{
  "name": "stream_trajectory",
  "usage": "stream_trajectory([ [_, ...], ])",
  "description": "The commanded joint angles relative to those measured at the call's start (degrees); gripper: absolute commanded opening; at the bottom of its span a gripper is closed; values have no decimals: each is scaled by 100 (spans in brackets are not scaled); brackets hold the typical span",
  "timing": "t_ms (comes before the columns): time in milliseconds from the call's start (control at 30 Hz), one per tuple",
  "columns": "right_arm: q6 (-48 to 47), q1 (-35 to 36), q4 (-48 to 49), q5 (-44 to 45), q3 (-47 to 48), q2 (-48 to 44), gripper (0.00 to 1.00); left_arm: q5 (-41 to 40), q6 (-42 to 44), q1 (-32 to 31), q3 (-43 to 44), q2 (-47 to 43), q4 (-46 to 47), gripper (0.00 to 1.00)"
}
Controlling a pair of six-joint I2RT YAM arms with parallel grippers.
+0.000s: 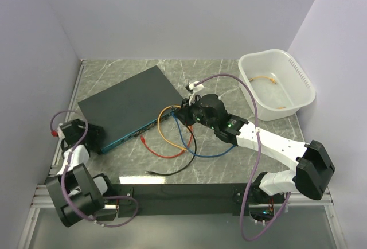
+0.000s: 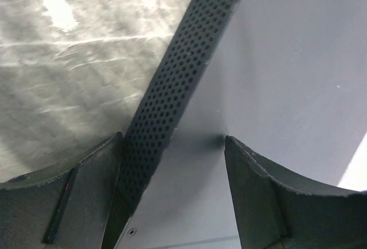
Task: Insert the plug into the switch port
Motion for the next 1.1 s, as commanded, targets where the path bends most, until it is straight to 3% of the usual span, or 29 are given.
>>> stream_trajectory([
  [0, 56, -13, -41, -42, 76, -93, 0, 321, -741, -1153, -254, 26, 763, 76],
  [133, 92, -4, 21, -16, -30, -146, 0, 223, -1470, -1930, -429, 61, 1229, 77],
  [400, 92, -4, -199, -33, 128, 117, 0, -146, -2052, -3038, -368, -220, 1283, 77],
  [500, 92, -4, -225, -130, 207, 354, 0, -137, -1956, -3056, -324, -448, 994, 78],
  [733, 4, 84, -260, -306, 462, 1198, 0, -1183, -806, -2934, 474, -1081, -263, 82],
  [867, -198, 312, -409, -368, 847, 1873, 0, -1175, -313, -2749, 862, -1038, 77, 84],
  [1067, -401, 585, -787, -121, 1472, 2691, 0, -807, 461, -2408, 1661, 41, 1122, 85],
])
